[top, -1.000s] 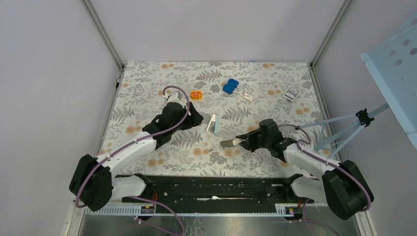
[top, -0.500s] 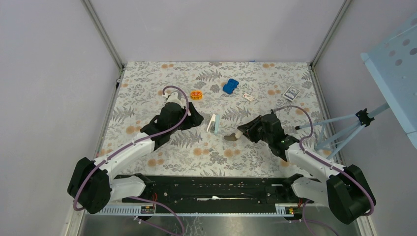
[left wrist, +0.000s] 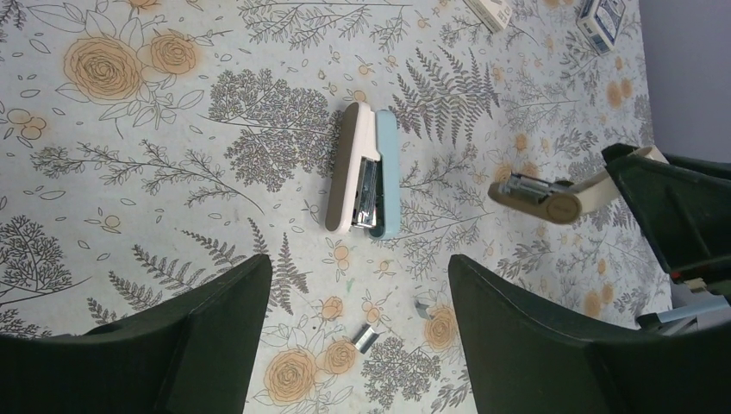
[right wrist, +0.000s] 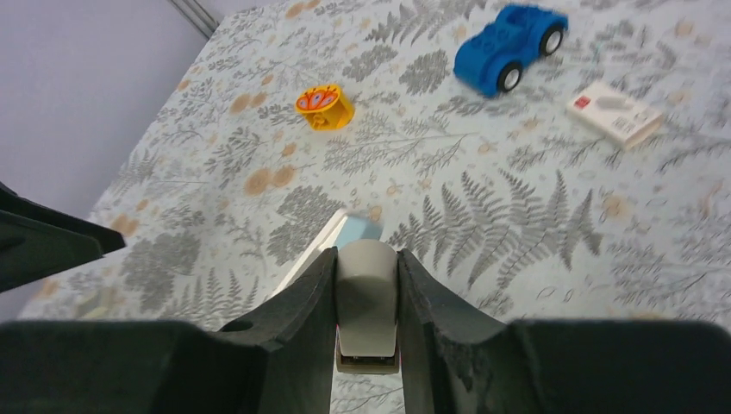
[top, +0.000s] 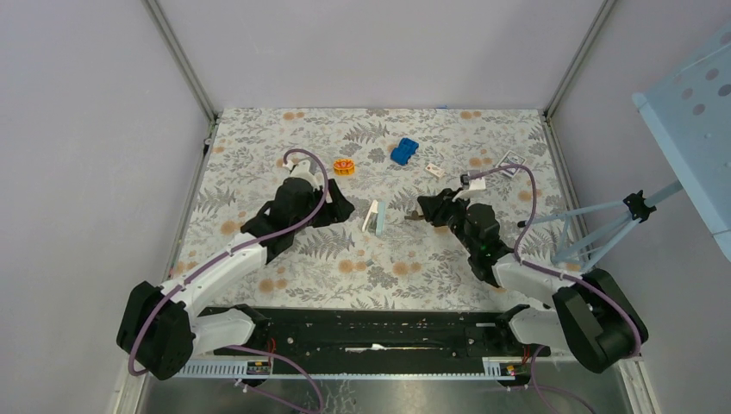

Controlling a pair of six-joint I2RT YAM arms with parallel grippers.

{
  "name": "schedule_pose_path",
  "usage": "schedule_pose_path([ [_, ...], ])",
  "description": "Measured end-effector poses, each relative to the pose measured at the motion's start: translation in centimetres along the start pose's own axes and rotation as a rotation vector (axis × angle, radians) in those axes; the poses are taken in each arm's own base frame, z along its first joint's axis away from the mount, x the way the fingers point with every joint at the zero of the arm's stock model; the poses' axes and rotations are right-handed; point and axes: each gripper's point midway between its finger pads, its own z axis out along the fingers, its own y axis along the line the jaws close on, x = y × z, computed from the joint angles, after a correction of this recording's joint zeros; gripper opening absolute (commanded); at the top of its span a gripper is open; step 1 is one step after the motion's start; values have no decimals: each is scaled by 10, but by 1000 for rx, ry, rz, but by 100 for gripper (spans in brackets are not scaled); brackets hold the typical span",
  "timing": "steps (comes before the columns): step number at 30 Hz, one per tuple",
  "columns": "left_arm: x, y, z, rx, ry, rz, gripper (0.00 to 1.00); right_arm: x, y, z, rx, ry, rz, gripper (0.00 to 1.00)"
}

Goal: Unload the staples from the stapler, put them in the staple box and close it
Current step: Unload the staple at the center of the board.

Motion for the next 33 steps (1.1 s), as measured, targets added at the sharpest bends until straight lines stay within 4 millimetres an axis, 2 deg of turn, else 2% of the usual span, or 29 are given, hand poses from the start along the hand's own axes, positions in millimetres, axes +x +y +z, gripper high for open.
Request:
schedule_pose_path([
  [4,0,-2,-2,13,7,2,80,-6,-2,8,-32,-88,-130,0],
  [10,3,-3,-4,26,24,11,80,-9,14,18,-98,-212,-296,0],
  [17,7,-2,-5,32,42,33,81,15,12,27,-61,-216,-431,2],
  [25,6,-1,-5,30,40,35,81,33,13,35,-14,-198,-504,5],
  [33,7,-2,-5,38,46,39,83,31,17,39,-9,-212,-491,4],
])
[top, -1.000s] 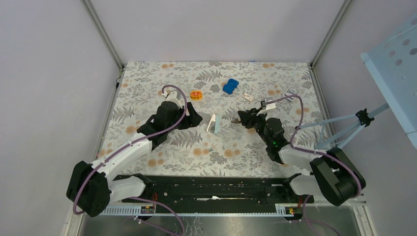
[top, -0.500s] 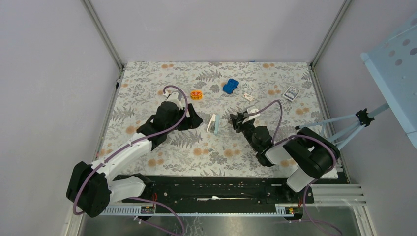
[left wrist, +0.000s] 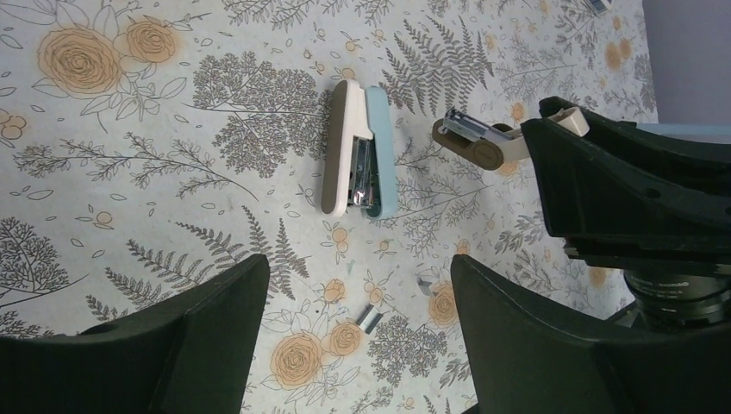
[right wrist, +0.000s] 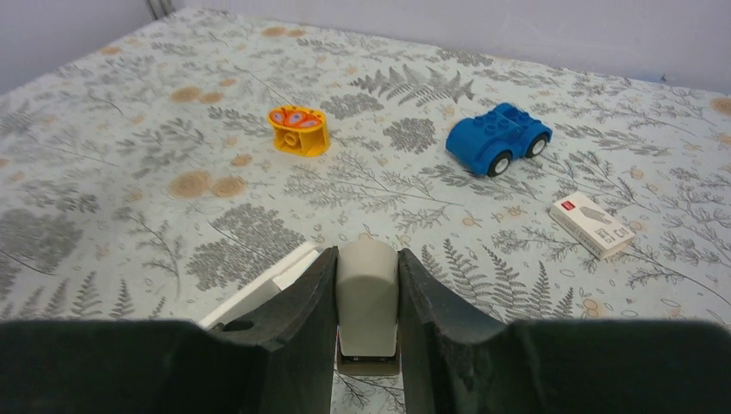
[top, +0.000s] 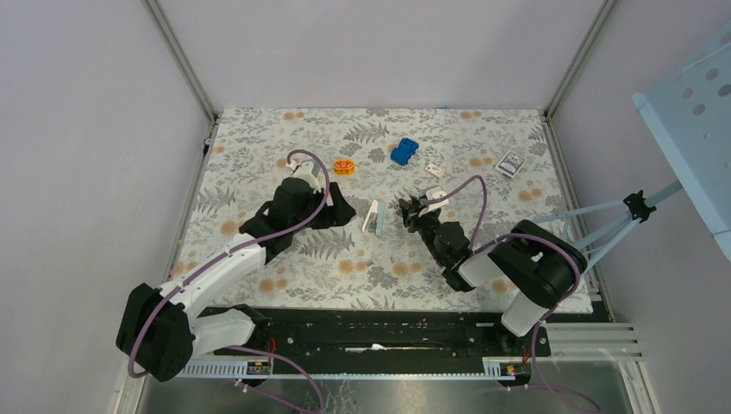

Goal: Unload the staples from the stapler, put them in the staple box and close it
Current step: Unload the staple at the center of the board.

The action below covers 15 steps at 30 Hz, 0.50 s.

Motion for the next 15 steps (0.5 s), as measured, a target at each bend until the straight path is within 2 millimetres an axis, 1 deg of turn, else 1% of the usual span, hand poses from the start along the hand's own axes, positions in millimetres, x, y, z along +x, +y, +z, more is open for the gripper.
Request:
schedule_pose_path([
  [2,1,-1,-1,12,7,16,84,-9,2,-2,-11,-19,22,4],
  [4,2,-4,-2,35,15,45,87,-28,5,-9,-31,-59,64,2],
  [6,-1,-9,-5,61,9,81,90,-57,10,-16,-63,-90,110,1],
  [8,-9,-16,-10,93,-17,127,93,-86,17,-22,-106,-100,138,0],
  [9,-16,-21,-13,114,-40,154,97,-100,22,-24,-132,-102,148,0],
  [11,-30,-34,-21,168,-99,218,99,-125,31,-29,-187,-91,156,0],
  [13,-43,-49,-31,233,-160,282,99,-140,44,-39,-265,-32,146,0],
  [15,-55,-66,-43,315,-224,350,99,-141,49,-45,-306,9,136,0],
])
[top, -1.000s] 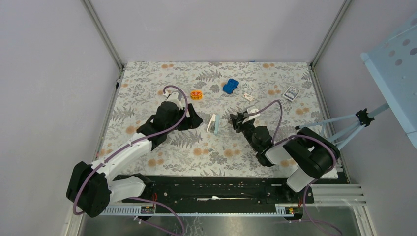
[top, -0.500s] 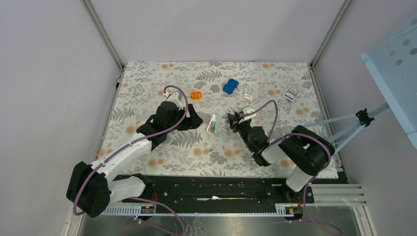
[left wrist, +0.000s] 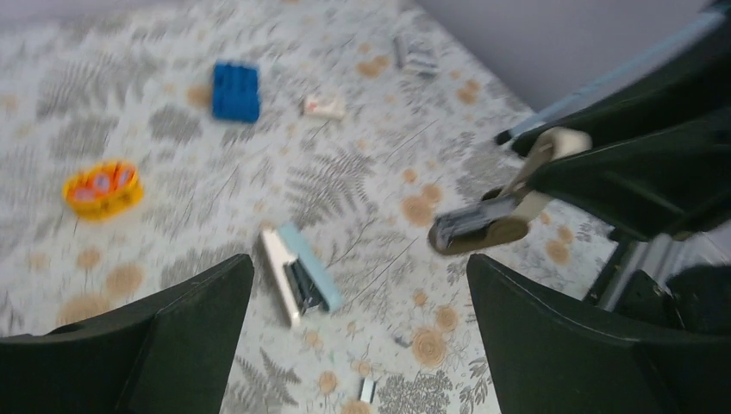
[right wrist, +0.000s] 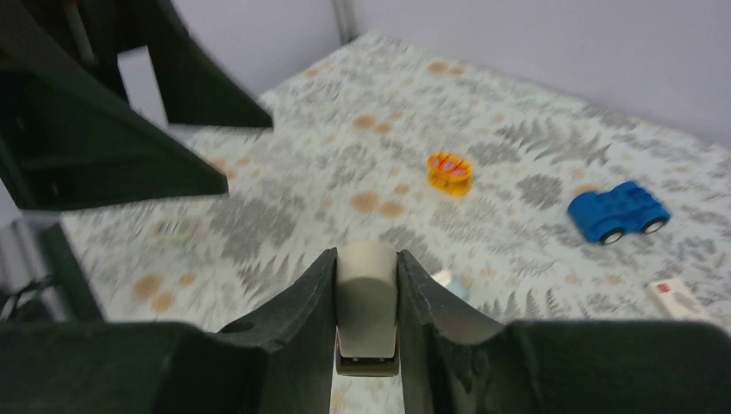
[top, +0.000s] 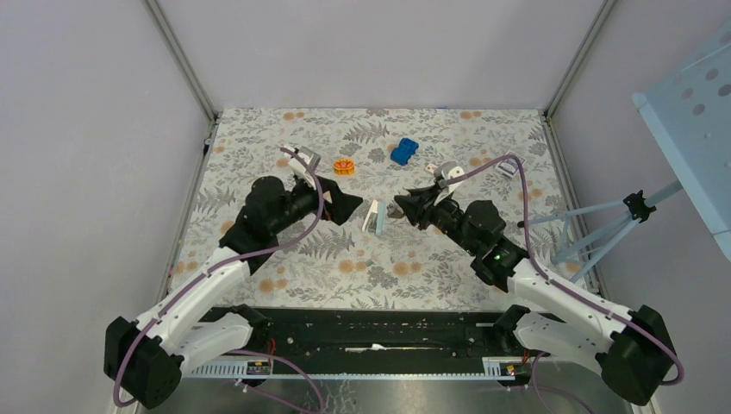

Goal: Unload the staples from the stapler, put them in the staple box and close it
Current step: Unload the staple at the center of the board.

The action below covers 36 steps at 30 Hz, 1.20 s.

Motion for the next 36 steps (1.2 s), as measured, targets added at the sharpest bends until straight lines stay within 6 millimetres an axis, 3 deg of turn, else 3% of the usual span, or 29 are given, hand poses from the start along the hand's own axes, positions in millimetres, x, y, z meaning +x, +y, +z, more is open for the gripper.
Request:
schedule_pose_path([
  [2,-16,-22,-8,124,-76,95,99,7,11,-9,-65,77,-6,0],
  [6,-25,-62,-27,355,-159,239,97,13,37,-28,-223,173,-14,0],
  [12,-20,-110,-53,660,-192,378,95,-12,78,-53,-456,146,-21,0],
  [17,-5,-136,-69,821,-169,420,95,-25,93,-60,-547,114,-17,0],
  [24,17,-149,-63,906,-98,395,92,-25,106,-60,-634,111,-14,0],
  [36,39,-154,-45,929,-4,319,77,-42,114,-60,-686,30,-50,0],
])
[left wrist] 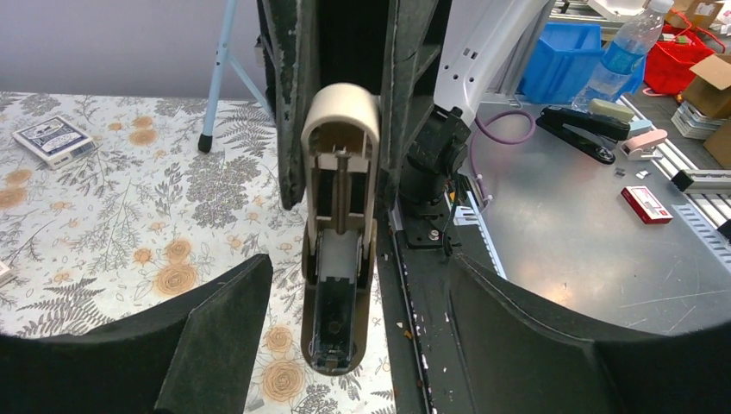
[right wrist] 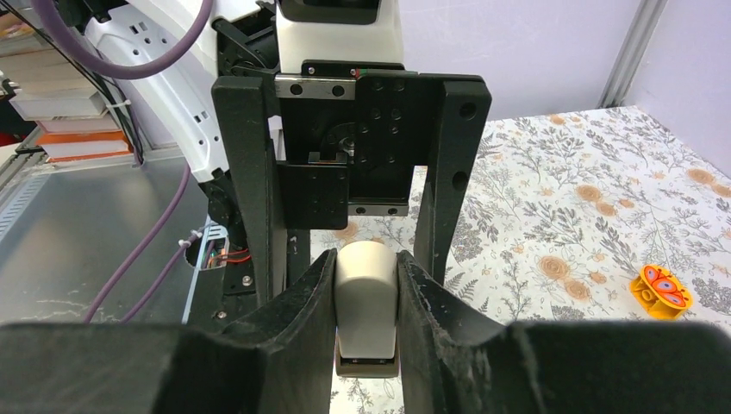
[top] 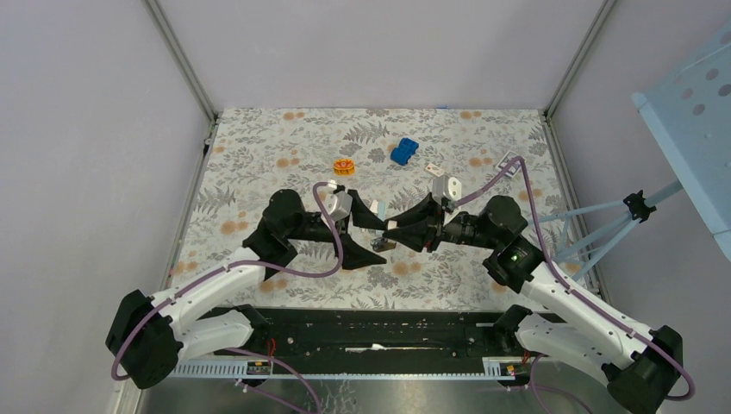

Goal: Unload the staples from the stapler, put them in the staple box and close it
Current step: Unload the staple at the center of the board.

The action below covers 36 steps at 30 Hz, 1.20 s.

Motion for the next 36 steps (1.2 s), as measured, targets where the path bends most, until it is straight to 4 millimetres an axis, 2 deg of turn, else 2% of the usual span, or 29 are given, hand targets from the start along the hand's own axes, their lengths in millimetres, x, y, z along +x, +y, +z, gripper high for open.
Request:
schedule_pose_path([
  [11,-8,2,9,-3,-7,2,55,6,-5,4,3,12,11,0],
  [20,0,3,12,-1,18,-24,55,4,-5,5,3,4,8,0],
  [22,1,4,12,-3,20,-25,52,3,-5,5,1,1,5,0],
  [25,3,5,12,-11,27,-30,39,2,-4,5,-1,-5,3,0],
  [28,4,8,11,-22,30,-25,17,2,-3,5,-6,-4,11,0],
  [31,5,7,12,-18,36,-23,2,2,-3,5,-6,-3,20,0],
  [34,4,8,12,-18,38,-21,0,2,-3,5,-5,-3,23,11],
  [36,4,8,12,-20,38,-21,0,2,-3,5,-4,-3,24,27],
])
